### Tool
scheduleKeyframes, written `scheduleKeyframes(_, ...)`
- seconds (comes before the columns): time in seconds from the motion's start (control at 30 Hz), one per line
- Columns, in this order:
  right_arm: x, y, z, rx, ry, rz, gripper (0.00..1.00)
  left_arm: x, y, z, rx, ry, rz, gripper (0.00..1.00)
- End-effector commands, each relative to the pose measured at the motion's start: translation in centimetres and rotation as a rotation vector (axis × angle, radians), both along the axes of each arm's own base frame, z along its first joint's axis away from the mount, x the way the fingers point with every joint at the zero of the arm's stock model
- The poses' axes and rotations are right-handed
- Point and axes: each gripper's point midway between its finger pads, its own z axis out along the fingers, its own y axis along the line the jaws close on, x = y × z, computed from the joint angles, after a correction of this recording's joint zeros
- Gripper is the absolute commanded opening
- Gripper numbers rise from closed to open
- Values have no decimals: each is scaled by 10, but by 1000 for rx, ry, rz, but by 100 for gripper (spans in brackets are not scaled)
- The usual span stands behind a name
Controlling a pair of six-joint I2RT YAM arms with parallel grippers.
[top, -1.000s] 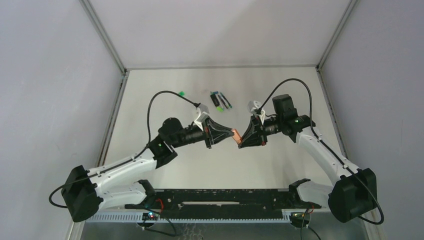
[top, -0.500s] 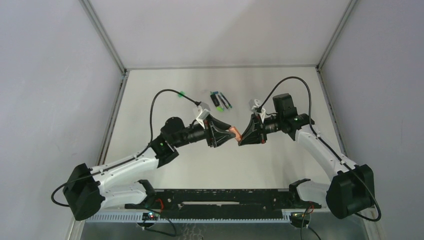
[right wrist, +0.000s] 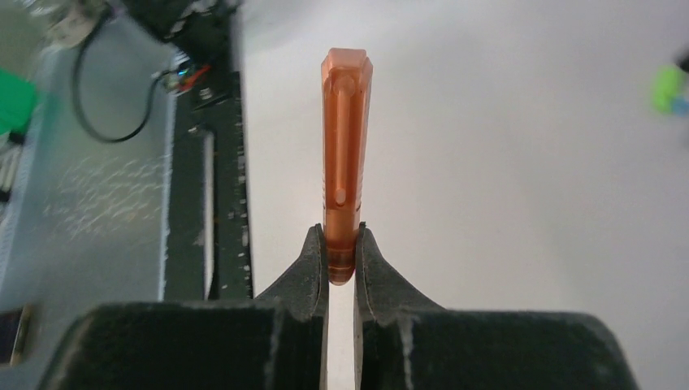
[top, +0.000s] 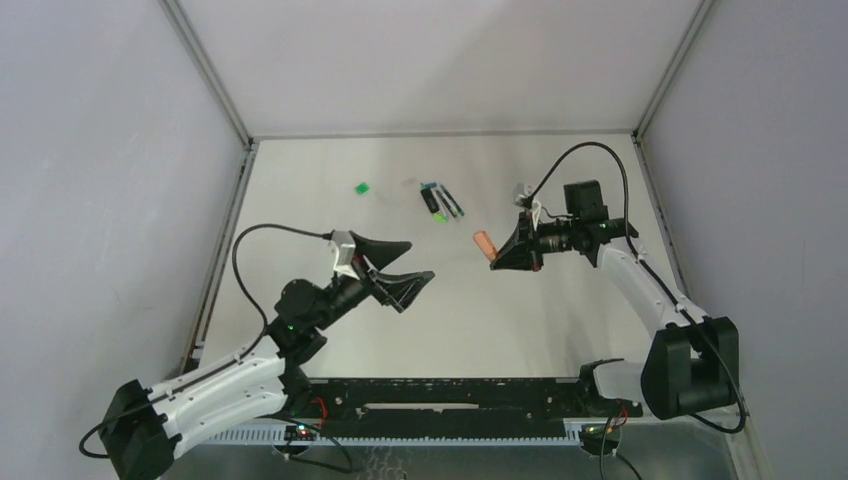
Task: Insert the pens into the pen caps
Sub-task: Place the pen at the center of the board.
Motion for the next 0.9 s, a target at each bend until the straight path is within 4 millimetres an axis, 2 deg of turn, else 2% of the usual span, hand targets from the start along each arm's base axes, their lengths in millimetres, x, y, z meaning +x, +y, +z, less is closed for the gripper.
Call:
scheduleKeyframes(0.0, 65, -29, -16, -114, 49, -301, 0, 13, 21, -24, -33, 24, 126, 99)
scheduleKeyframes(0.13, 120, -71, -54, -238, 196, -684, 0, 14, 24, -37, -55, 56, 131, 99)
scheduleKeyframes(0.23, 146, -96, -72, -285, 270, -907, 0, 15, 22, -45, -41, 72, 129, 99)
scheduleKeyframes(0.5, 167, -121, -122, -402, 439, -1059, 0, 20, 26, -55, -33, 90, 161, 99)
scheduleKeyframes(0.77, 178, -135, -151, -512, 512, -1110, 0, 19, 30, -55, -47, 96, 169, 100)
scheduleKeyframes(0.87, 179, -138, -157, -538, 521, -1118, 6, 20, 29, -52, -54, 97, 168, 100)
